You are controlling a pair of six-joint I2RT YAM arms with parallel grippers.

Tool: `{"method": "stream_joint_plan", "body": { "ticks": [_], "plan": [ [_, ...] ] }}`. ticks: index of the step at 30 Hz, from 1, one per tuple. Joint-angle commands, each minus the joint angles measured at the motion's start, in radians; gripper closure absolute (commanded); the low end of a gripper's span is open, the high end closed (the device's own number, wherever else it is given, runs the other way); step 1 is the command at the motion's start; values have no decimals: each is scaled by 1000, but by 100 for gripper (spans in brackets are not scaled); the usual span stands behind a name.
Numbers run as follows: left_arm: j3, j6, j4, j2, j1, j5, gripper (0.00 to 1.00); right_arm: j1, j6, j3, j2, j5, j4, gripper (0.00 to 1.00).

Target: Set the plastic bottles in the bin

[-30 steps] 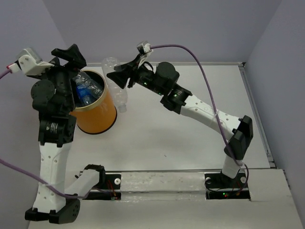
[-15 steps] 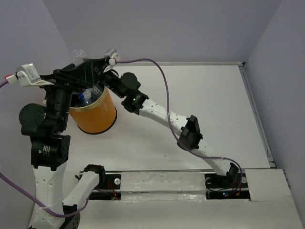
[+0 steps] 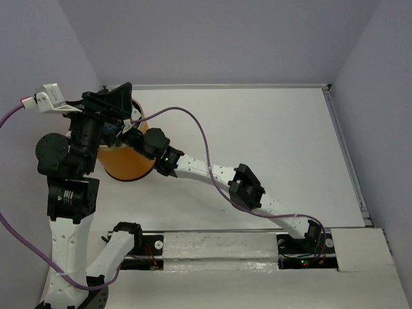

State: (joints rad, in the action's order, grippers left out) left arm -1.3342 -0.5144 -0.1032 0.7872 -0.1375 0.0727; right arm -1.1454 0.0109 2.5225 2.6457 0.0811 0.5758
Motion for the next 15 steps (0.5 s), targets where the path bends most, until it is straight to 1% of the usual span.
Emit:
{"method": "stream_joint_plan", "body": {
  "ticks": [1, 2, 3, 4, 5, 7, 8, 9, 11, 12, 15],
  "plan": [
    [-22, 7, 22, -14, -2, 9, 1, 4, -98, -80, -56, -6, -28, 59],
    [-26, 14, 16, -14, -2, 1, 1, 4, -104, -108, -72, -4, -25, 53],
    [-29, 26, -1, -16, -2, -22, 1, 4, -109, -161, -102, 2, -22, 35],
    [-29, 28, -7, -19, -2, -33, 1, 4, -109, -184, -121, 3, -21, 27],
    [-28, 31, -12, -22, -2, -43, 1, 4, -104, -206, -141, 3, -21, 17],
    [-29, 37, -21, -25, -2, -62, 1, 4, -94, -211, -180, -18, -42, 14],
    [-43, 48, -36, -23, -2, -70, 1, 4, -79, -187, -185, -35, -72, 11],
    [-57, 57, -47, -16, -2, -115, 1, 4, -69, -126, -194, -47, -147, 11],
    [-101, 86, -75, -9, -2, -148, 1, 4, -36, -91, -214, -70, -200, 7],
    [-114, 94, -79, -11, -2, -187, 1, 4, -20, -90, -230, -82, -226, 7],
    [-148, 114, -95, -9, -2, -240, 1, 4, 36, -116, -302, -130, -252, 5]
  ]
}}
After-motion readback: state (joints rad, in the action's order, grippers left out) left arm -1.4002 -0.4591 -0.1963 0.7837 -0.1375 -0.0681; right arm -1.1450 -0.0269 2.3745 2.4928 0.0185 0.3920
